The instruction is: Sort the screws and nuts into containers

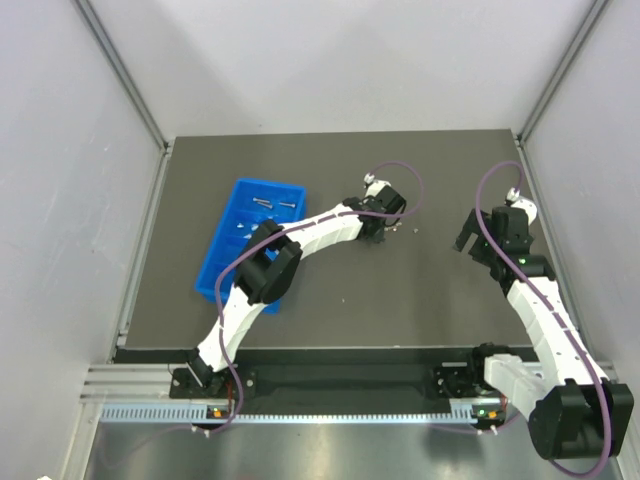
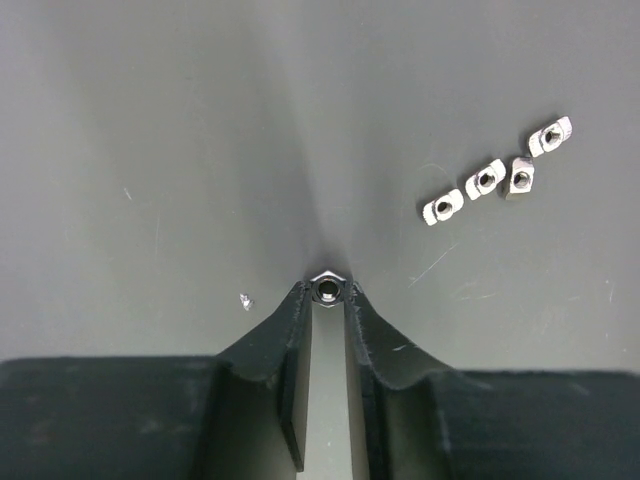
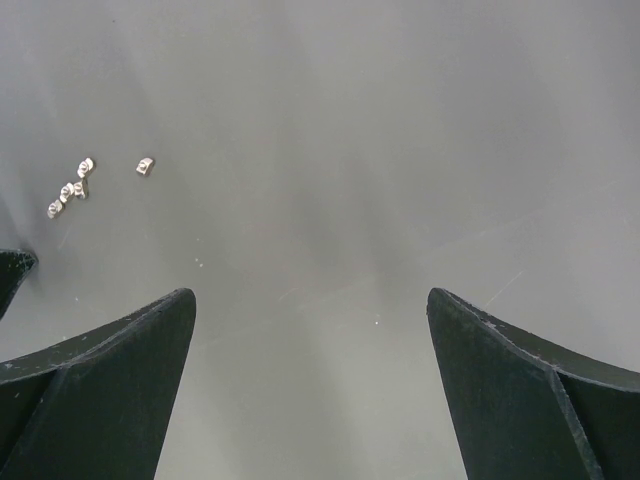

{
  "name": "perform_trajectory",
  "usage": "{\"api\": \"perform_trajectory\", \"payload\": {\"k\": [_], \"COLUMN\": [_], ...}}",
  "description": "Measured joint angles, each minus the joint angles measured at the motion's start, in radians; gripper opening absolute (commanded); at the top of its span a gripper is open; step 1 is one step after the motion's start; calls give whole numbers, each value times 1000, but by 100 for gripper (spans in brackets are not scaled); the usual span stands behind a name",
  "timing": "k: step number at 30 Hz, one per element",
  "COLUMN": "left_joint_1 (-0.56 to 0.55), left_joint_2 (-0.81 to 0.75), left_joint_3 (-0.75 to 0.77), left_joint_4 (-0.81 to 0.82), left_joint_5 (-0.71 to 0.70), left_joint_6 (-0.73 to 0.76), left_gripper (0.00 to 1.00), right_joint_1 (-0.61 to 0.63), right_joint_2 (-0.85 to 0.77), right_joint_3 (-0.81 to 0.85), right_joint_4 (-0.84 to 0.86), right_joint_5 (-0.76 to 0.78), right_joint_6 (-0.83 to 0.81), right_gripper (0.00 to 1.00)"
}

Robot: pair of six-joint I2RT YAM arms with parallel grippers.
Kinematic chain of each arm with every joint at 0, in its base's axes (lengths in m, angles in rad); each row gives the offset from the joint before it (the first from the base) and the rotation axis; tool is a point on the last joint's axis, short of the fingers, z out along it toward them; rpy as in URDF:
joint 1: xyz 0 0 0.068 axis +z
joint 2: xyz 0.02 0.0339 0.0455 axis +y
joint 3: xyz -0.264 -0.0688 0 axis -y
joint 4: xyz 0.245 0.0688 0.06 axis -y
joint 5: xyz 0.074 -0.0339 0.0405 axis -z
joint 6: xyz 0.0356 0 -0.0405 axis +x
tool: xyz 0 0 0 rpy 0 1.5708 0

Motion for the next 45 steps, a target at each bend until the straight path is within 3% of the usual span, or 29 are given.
{"api": "perform_trajectory", "payload": {"k": [9, 14, 22, 30, 37, 44, 45], "left_joint_1": [0, 0, 0, 26, 232, 386, 395], "left_joint_2": [-6, -73, -302, -659, -902, -941, -938], "left_joint_3": [-14, -116, -393, -571, -711, -862, -871], "left_joint_4": [11, 26, -32, -96, -118, -117, -118], "left_joint_5": [-4, -2, -4, -66, -109, -111, -109], "left_joint_6": [0, -2, -43, -129, -173, -173, -173], "left_gripper": [10, 10, 10, 12, 12, 13, 17], "right_joint_1": [0, 0, 0, 0, 0, 0, 0], "right_joint_2": [0, 0, -1, 0, 18, 22, 22], "right_joint_3": [0, 0, -1, -3, -3, -3, -3], "right_joint_4": [0, 0, 0, 0, 5, 7, 8], "right_joint_5": [0, 0, 0, -3, -5, -10, -11], "right_joint_6": [0, 0, 1, 1, 1, 1, 1], "right_gripper": [100, 100, 100, 100, 100, 100, 100]}}
